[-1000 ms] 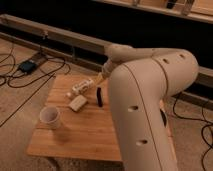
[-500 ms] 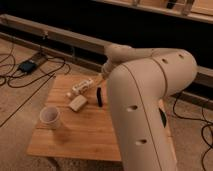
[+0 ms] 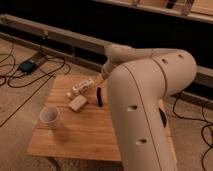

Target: Knock the eraser over

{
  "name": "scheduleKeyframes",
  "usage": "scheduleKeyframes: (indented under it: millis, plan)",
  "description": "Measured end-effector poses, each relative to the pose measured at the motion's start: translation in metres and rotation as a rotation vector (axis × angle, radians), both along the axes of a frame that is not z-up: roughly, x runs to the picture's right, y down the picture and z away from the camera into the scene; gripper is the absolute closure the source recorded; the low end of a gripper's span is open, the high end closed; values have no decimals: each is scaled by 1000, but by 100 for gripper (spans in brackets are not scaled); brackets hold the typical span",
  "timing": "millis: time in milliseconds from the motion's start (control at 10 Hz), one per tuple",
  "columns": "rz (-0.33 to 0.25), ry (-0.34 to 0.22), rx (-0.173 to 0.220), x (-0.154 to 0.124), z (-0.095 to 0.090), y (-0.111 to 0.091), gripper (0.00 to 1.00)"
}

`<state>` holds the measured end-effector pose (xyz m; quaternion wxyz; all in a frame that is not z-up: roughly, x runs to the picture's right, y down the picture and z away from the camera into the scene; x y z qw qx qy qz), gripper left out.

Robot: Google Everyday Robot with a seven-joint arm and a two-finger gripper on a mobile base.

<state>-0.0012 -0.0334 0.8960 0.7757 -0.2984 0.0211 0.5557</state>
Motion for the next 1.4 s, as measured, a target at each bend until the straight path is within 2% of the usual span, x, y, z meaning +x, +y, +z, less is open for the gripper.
scheduleKeyframes:
  millis: [300,1400]
  plan:
    - [-15,-6,3,-1,1,2,40]
    - [-125,-58,-1,-12,6,14,40]
